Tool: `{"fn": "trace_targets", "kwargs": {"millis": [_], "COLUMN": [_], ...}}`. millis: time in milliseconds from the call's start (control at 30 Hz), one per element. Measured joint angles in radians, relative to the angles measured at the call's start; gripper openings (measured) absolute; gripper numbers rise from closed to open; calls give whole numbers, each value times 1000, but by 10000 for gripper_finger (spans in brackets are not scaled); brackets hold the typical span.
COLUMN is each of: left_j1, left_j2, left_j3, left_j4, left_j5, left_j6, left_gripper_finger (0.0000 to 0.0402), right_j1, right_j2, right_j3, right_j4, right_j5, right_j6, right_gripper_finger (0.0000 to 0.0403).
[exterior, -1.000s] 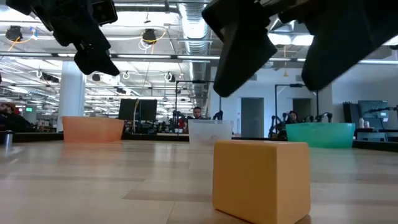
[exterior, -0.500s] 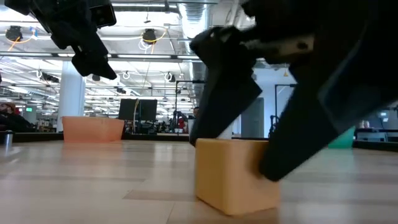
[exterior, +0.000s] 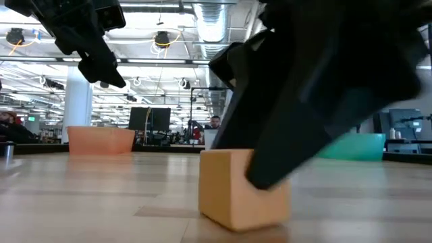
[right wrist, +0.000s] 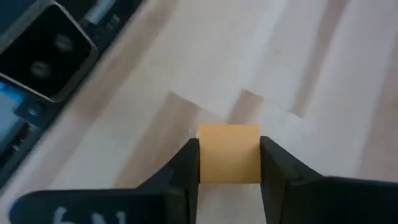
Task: Sort & place blocks by color
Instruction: Put the orange square block into the orange bin
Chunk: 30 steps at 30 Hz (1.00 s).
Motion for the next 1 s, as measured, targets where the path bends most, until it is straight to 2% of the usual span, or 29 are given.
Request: {"fn": "trace_targets", "kwargs": {"millis": [133, 300, 433, 567, 733, 833, 1000], "left_j1": [0, 1, 9, 18, 38, 47, 49], "left_j2": [0, -31, -79, -163, -298, -358, -422], "left_j3": [0, 0, 0, 0, 0, 0, 0], "left_j4": [0, -2, -52, -137, -257, -304, -304], "left_j5": [6, -12, -153, -305, -388, -430, -515], "left_j6": [-8, -86, -228, -316, -373, -447, -512], "left_gripper_finger": [303, 303, 303, 303, 303, 303, 303], "right_j1": [-53, -186, -345, -523, -695, -763, -836], "right_j2": [-50, -175, -250, -258, -150, -18, 244], "right_j3": [-2, -1, -1, 3, 131, 307, 672], "right_j4": [-65, -167, -145, -31, 135, 150, 85], "right_j5": [-2, -1, -3, -8, -104, -153, -206], "right_j6": [-15, -117, -196, -222, -217, -154, -29], "right_gripper_finger": [115, 115, 115, 115, 115, 115, 115]}}
